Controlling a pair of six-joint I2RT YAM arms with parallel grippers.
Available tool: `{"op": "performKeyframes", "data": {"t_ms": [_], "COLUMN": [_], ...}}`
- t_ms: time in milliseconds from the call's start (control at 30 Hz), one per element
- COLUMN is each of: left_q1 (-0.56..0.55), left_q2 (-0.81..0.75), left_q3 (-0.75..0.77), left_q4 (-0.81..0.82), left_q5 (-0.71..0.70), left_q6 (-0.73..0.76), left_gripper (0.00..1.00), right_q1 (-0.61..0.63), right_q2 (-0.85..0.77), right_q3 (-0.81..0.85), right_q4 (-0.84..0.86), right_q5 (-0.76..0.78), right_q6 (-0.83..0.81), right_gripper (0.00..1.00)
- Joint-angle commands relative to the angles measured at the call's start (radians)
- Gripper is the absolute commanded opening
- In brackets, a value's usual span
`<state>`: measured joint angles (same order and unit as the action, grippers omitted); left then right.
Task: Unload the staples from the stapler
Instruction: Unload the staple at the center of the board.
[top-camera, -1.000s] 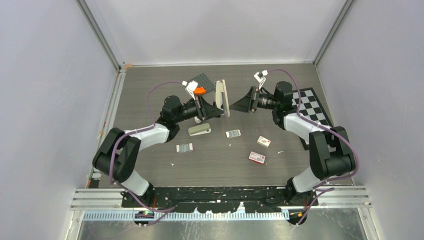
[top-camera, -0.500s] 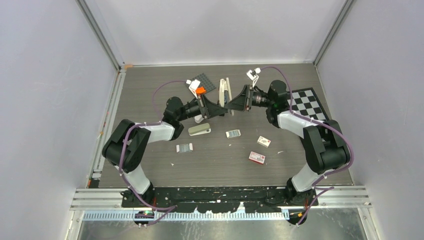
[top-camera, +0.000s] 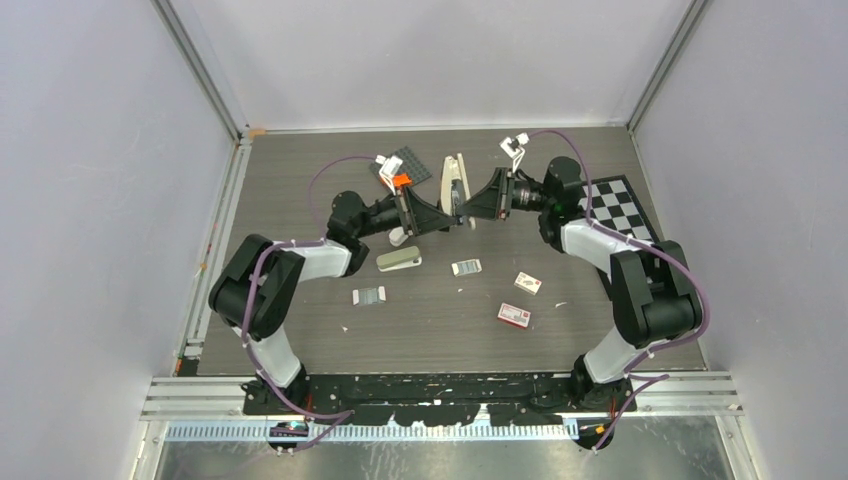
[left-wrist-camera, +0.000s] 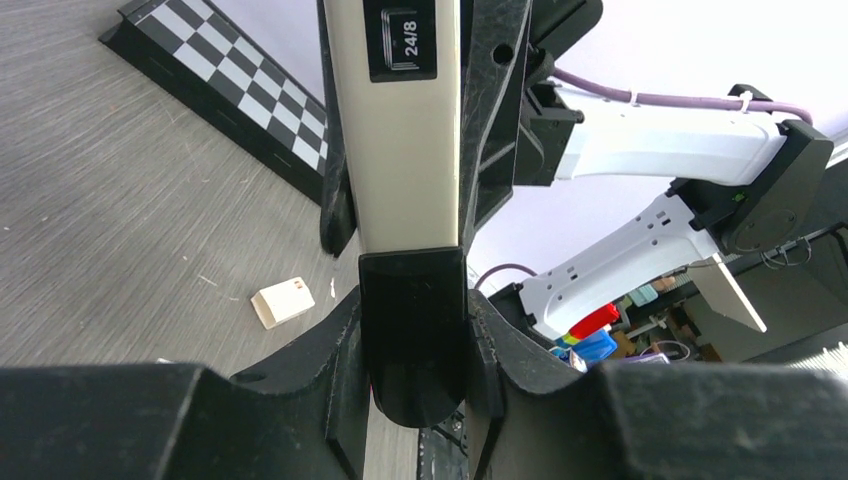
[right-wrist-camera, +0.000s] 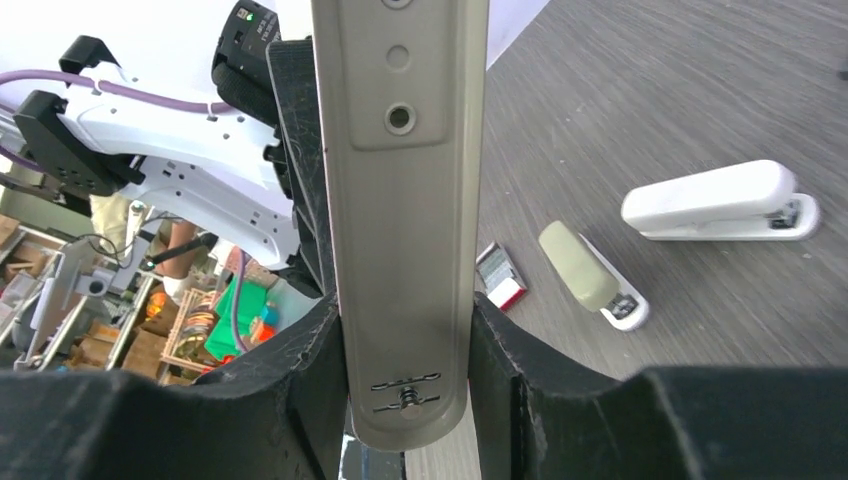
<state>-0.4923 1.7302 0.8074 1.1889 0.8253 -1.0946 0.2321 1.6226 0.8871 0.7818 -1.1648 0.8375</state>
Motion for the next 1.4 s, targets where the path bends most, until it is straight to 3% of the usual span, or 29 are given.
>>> {"op": "performKeyframes", "data": {"t_ms": [0, 67, 133, 200, 400, 633, 833, 1233, 1367], "left_q1": [0.041, 0.055, 0.065, 0.068, 0.067, 0.067, 0.067, 0.064, 0.031], "left_q2": [0.011, 0.028, 0.048, 0.073, 0.154, 0.128, 0.107, 0.084, 0.064], "left_q3": [0.069, 0.097, 0.13, 0.181, 0.337, 0.442, 0.426, 0.41, 0.427], "left_q4": [0.142, 0.104, 0.001, -0.145, -0.475, -0.84, -0.872, -0.877, -0.97], "left_q5": [0.065, 0.085, 0.092, 0.079, 0.027, -0.048, -0.063, -0.009, -0.041], "left_q6": [0.047, 0.094, 0.198, 0.323, 0.596, 0.96, 1.062, 1.21, 1.355], "left_gripper": [0.0, 0.0, 0.0, 0.0, 0.0, 0.0, 0.0, 0.0, 0.0], "right_q1": [-0.071, -0.089, -0.087, -0.096, -0.162, -0.258, -0.271, -0.315, -0.304], "right_q2": [-0.064, -0.097, -0.099, -0.081, 0.009, 0.034, 0.018, 0.036, 0.029], "right_q3": [0.063, 0.138, 0.278, 0.327, 0.402, 0.501, 0.527, 0.642, 0.662], "right_q4": [-0.17, -0.552, -1.132, -1.3, -1.442, -1.516, -1.565, -1.773, -1.795], "right_q5": [-0.026, 0.003, 0.122, 0.228, 0.392, 0.42, 0.496, 0.492, 0.55], "right_q6": [-0.187, -0.541, -1.057, -1.24, -1.481, -1.638, -1.765, -1.994, -2.064], "right_gripper": [0.01, 0.01, 0.01, 0.01, 0.01, 0.01, 0.01, 0.01, 0.01]}}
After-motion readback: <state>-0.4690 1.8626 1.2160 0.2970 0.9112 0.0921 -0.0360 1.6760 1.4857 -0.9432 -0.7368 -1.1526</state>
